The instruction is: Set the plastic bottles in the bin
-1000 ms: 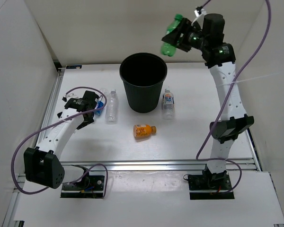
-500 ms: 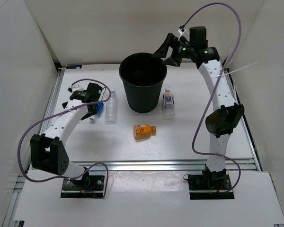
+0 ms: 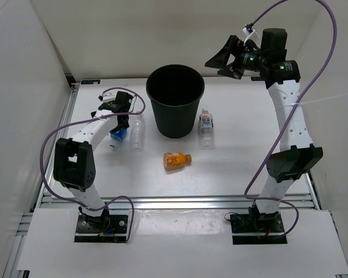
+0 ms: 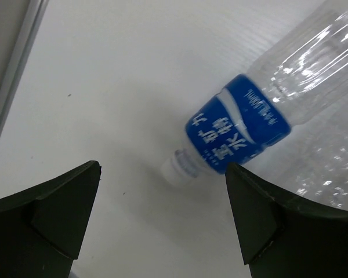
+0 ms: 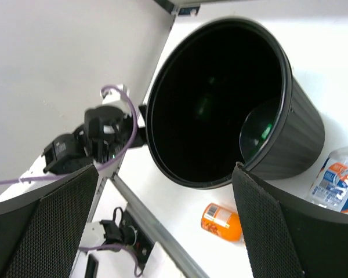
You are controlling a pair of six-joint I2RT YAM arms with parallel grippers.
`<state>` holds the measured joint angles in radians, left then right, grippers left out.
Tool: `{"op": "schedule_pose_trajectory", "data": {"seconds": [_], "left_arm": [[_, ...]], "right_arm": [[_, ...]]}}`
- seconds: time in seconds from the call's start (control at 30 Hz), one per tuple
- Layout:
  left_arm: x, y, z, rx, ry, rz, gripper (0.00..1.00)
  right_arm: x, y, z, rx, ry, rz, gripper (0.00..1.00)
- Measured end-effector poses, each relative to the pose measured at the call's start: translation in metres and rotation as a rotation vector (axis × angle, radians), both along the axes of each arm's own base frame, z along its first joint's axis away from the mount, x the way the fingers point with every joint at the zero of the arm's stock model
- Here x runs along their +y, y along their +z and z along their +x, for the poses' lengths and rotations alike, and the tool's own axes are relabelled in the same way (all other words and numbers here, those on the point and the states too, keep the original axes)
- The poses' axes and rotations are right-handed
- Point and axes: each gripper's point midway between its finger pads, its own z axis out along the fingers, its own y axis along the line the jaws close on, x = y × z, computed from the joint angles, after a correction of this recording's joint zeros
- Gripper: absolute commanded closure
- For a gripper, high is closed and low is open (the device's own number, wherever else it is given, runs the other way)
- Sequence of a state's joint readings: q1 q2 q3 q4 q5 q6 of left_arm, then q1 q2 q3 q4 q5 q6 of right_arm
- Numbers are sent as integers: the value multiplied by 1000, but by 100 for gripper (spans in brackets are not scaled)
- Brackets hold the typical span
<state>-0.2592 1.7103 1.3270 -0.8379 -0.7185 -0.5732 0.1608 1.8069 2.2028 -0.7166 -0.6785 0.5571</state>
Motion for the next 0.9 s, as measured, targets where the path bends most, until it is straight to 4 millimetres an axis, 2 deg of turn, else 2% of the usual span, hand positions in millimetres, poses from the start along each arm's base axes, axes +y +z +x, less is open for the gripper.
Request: {"op": "schedule_pose_trajectory", "data": {"seconds": [0.17, 0.47, 0.57, 0.6, 0.77, 0.9], "left_arm": [[-12, -11, 26, -10, -38, -64, 0], [-30, -50, 45, 61, -74, -164, 0], [-30, -63, 48, 82, -66, -204, 0], [-28, -67, 49, 89, -58, -213, 4], [-16, -84, 51, 107, -4, -278, 37], [-13, -84, 54, 92, 23, -322, 46]], "right_arm": [[1, -17, -1, 53, 10, -13, 0], [1, -23, -2, 69, 16, -23, 0], [1, -25, -2, 71, 18, -25, 0], [1, -26, -2, 71, 19, -26, 0], [1, -33, -2, 84, 23, -34, 0], [1, -35, -2, 87, 26, -36, 0]]}}
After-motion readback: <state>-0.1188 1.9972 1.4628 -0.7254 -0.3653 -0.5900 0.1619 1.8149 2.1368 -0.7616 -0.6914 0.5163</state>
